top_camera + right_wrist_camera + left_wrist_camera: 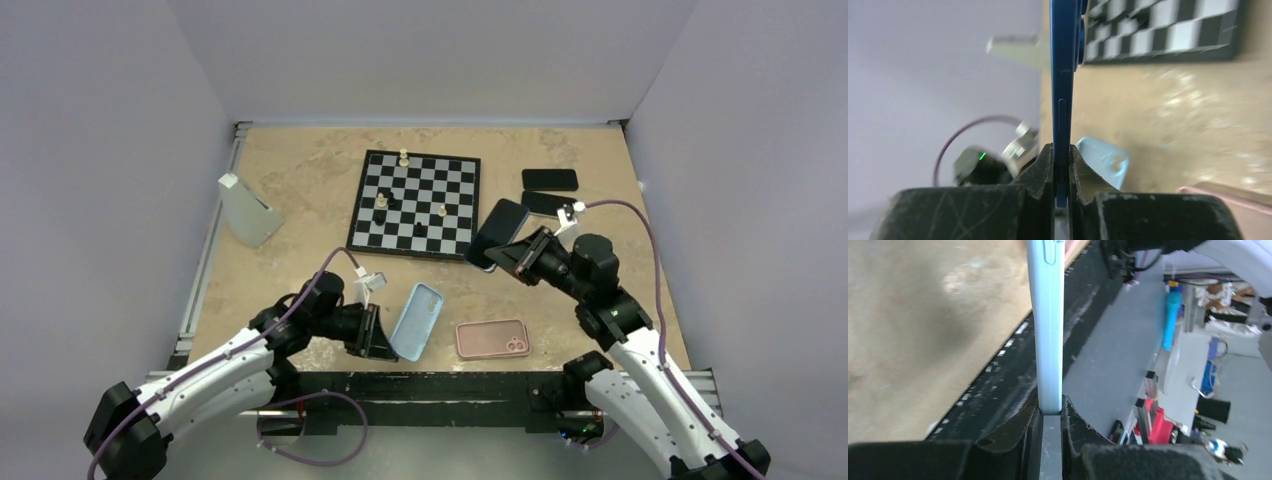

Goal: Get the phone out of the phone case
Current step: Place the phone at the center of the board.

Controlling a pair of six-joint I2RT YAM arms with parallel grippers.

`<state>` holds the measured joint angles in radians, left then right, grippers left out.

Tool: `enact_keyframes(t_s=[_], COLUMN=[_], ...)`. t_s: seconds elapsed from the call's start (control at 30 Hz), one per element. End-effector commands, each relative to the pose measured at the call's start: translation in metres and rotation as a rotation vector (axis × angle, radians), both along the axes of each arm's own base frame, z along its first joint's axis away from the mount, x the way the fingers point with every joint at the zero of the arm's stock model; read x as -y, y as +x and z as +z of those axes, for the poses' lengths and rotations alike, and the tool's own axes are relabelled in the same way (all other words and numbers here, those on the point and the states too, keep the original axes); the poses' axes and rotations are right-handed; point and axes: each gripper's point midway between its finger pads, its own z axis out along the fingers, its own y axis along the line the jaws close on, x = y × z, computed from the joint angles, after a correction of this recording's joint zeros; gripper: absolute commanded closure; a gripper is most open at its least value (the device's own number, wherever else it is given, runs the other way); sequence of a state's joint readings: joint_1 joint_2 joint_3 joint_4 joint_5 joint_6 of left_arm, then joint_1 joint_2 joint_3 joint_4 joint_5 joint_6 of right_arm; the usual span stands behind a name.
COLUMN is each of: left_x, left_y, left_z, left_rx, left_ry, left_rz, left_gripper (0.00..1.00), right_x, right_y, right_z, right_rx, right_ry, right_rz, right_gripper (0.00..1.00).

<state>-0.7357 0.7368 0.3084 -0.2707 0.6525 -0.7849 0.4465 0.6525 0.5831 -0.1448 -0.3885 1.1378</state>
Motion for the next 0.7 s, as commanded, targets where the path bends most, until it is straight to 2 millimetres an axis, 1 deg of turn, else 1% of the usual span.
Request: enact_keyframes(t_s=[0.0, 0.07, 0.17, 0.2, 0.23, 0.37, 0.4, 0.47, 0.53, 0.67], left_x=[0.019, 0.024, 0.041, 0.046, 0.050, 0.061, 0.064, 0.067, 0.069, 0.071], left_y=[-0.013, -0.019, -0.022, -0.022, -0.023, -0.022, -0.021, -0.019, -0.019, -0.018], left_z=[0.062, 0.071, 0.082, 0.084, 0.087, 0.092, 0.093, 0.093, 0.093, 0.089], left_rx=[0.038, 0.025, 0.008, 0.002, -0.010, -0.017, -0.020, -0.021, -0.018, -0.025], left_ry=[-0.129, -0.093, -0.102, -0.108, -0.107, -0.100, -0.102, -0.102, -0.117, -0.104], left_rz=[-0.183, -0.268, -0.365, -0.397, -0.424, -0.510, -0.521, -0.533, -0.557, -0.595], left_gripper=[1.00, 1.00, 1.00, 1.00, 1.00, 1.00, 1.00, 1.00, 1.00, 1.00], right_x=[0.080, 0.109, 0.144, 0.154, 0.160, 0.180, 0.182, 0.184, 0.193, 0.209], right_y=[0.060, 0.074, 0.086, 0.088, 0.090, 0.099, 0.104, 0.114, 0.123, 0.139], right_z=[-0.021, -0.039, -0.063, -0.074, -0.078, -0.111, -0.114, -0.120, -0.130, -0.139], right_rx=[-0.002, -0.065, -0.162, -0.192, -0.218, -0.291, -0.289, -0.278, -0.300, -0.308], right_ry=[-0.237, -0.287, -0.227, -0.207, -0.184, -0.086, -0.034, 0.012, 0.014, 0.023], right_rz=[-0.413, -0.497, -0.602, -0.649, -0.689, -0.846, -0.872, -0.900, -0.951, -1.048], right_gripper=[1.00, 1.00, 1.00, 1.00, 1.00, 1.00, 1.00, 1.00, 1.00, 1.00])
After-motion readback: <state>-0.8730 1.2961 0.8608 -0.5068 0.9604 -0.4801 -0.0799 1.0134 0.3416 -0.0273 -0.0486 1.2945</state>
